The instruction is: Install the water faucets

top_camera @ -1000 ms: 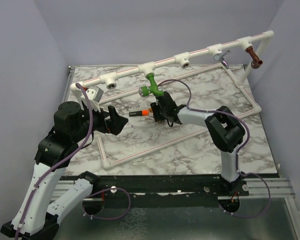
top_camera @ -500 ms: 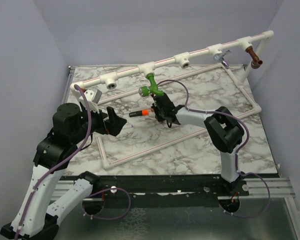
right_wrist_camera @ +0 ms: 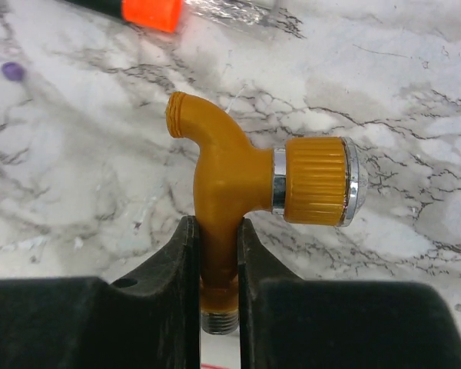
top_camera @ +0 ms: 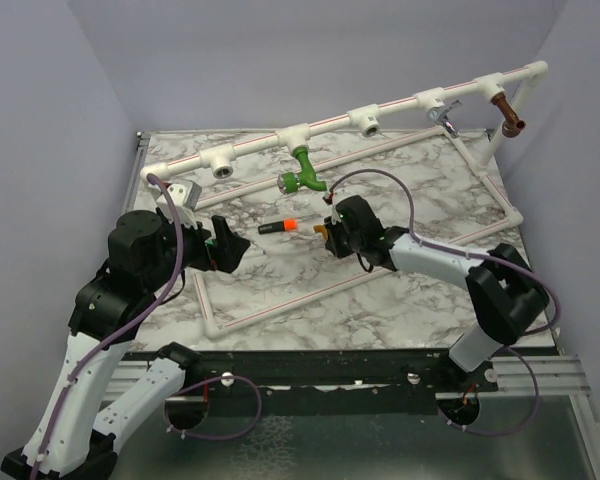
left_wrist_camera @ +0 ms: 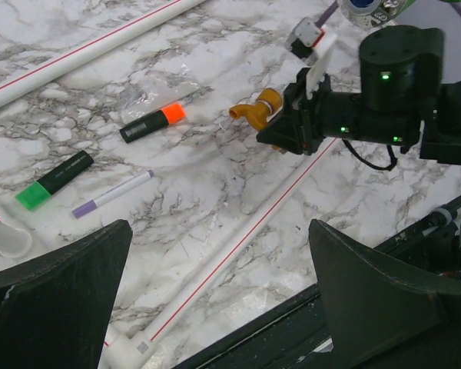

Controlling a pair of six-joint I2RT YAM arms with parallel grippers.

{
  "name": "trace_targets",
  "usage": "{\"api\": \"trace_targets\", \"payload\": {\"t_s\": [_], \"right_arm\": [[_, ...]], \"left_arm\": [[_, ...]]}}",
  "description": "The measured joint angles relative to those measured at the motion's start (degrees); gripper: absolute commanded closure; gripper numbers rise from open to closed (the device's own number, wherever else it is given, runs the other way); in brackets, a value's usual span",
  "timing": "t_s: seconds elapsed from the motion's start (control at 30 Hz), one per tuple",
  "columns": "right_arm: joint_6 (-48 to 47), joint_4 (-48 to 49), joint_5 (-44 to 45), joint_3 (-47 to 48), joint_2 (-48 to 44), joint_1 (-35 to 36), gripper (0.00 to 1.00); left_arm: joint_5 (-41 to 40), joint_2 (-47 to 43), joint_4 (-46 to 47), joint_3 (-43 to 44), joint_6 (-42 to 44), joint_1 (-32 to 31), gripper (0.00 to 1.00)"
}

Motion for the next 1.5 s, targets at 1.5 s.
{"api": "trace_targets", "payload": {"t_s": [1.5], "right_arm": [[-65.81,21.11,-41.35,-20.83,-25.11,17.70,0.99]], "left_arm": [[21.70,0.11,-0.02,-14.23,-4.28,-1.55,0.01]]}}
